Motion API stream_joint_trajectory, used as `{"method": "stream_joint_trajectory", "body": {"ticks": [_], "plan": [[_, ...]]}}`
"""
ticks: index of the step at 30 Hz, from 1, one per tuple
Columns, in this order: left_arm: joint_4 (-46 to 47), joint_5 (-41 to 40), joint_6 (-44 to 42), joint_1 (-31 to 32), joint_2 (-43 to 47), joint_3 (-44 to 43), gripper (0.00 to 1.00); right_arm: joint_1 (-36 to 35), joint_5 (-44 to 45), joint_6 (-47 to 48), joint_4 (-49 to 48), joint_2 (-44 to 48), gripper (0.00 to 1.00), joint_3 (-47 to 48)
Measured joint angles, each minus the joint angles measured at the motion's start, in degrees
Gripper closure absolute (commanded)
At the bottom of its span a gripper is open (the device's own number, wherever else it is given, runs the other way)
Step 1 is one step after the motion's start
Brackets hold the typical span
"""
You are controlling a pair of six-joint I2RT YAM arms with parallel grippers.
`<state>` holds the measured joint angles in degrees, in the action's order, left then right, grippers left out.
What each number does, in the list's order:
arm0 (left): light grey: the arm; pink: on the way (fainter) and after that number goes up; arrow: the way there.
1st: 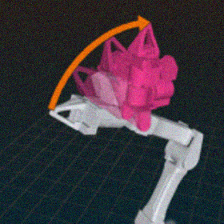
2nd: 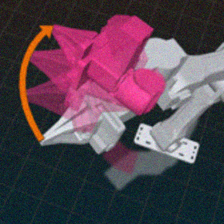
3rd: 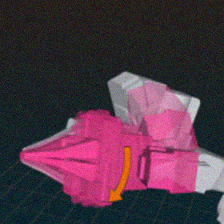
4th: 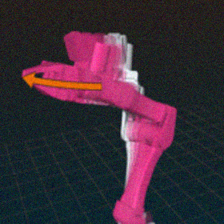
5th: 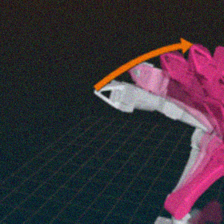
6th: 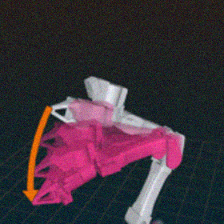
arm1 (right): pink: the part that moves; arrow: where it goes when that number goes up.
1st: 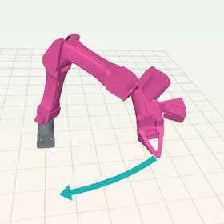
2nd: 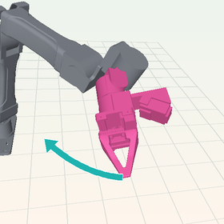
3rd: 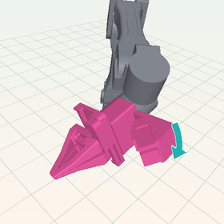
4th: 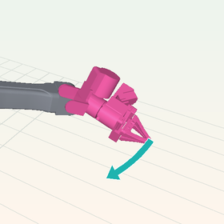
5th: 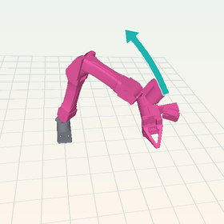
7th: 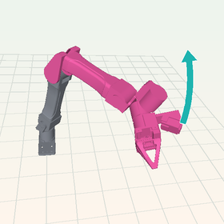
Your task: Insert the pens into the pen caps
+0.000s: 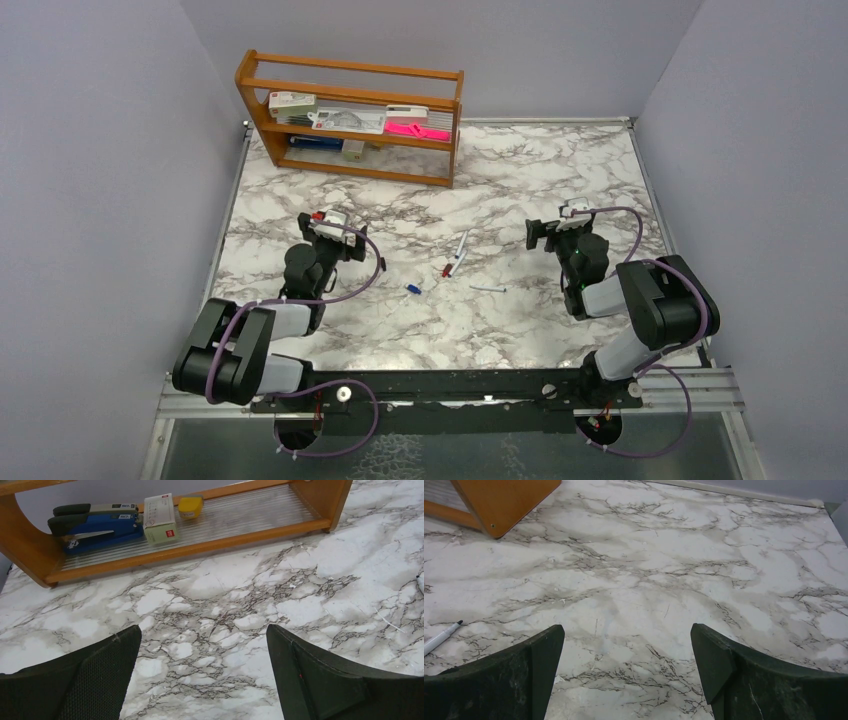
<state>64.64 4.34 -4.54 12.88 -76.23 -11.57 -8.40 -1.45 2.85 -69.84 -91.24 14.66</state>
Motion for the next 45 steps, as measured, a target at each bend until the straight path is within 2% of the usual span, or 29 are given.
{"method": "stream_joint_trajectory", "body": {"ticks": [14,17,20,24,26,29,33,36,37,39,40,41,42,44,45], "plan": [[0.0,0.2,-0.1,0.2,1.5,0.2,0.01,0.0,-0.9,0.0,0.0,0.0,0.00,0.0],[-0.5,-0.5,0.6,1.9,4.0,1.0,0.01,0.0,-1.0,0.0,0.0,0.0,0.00,0.0],[-4.0,-0.7,4.3,4.8,10.9,0.9,0.01,0.0,-0.9,-0.1,0.1,0.0,0.00,0.0],[-14.7,-1.4,10.7,8.1,20.6,-4.9,0.01,0.0,-0.1,-0.1,1.2,0.8,0.00,0.1],[-22.7,-2.4,13.5,9.6,23.6,-11.6,0.01,0.0,0.8,-0.7,8.5,4.5,0.00,1.6],[-33.7,-3.5,16.5,10.8,26.6,-21.1,0.01,0.0,1.4,-3.5,26.2,13.3,0.00,11.5],[-53.0,-8.9,19.5,10.9,26.3,-35.8,0.01,-0.2,1.3,-7.3,37.7,28.2,0.00,19.8],[-63.5,-13.7,20.3,10.9,24.8,-44.5,0.01,-0.5,6.3,-15.0,45.7,39.4,0.00,21.8],[-66.0,-15.0,20.3,10.9,24.8,-45.9,0.01,-0.5,9.0,-18.5,49.3,42.3,0.08,22.1],[-69.1,-16.3,19.7,10.9,25.2,-46.4,0.01,-0.5,12.3,-21.6,55.3,46.9,0.36,22.2],[-70.5,-16.4,19.2,10.9,25.3,-46.2,0.03,-0.3,12.5,-22.4,58.2,48.7,0.44,22.1],[-71.7,-16.4,18.8,10.9,25.3,-45.9,0.18,-0.3,12.3,-22.9,60.0,49.5,0.53,22.0],[-72.8,-16.3,18.6,10.9,25.2,-45.4,0.41,-0.3,10.7,-23.8,62.3,50.3,0.59,21.8],[-73.8,-15.7,18.1,10.9,25.1,-44.0,0.87,-0.3,6.3,-24.2,65.7,50.3,0.60,21.6],[-74.2,-15.1,18.0,10.8,25.0,-43.2,1.00,-0.3,2.9,-24.5,66.7,49.9,0.53,21.2]]}}
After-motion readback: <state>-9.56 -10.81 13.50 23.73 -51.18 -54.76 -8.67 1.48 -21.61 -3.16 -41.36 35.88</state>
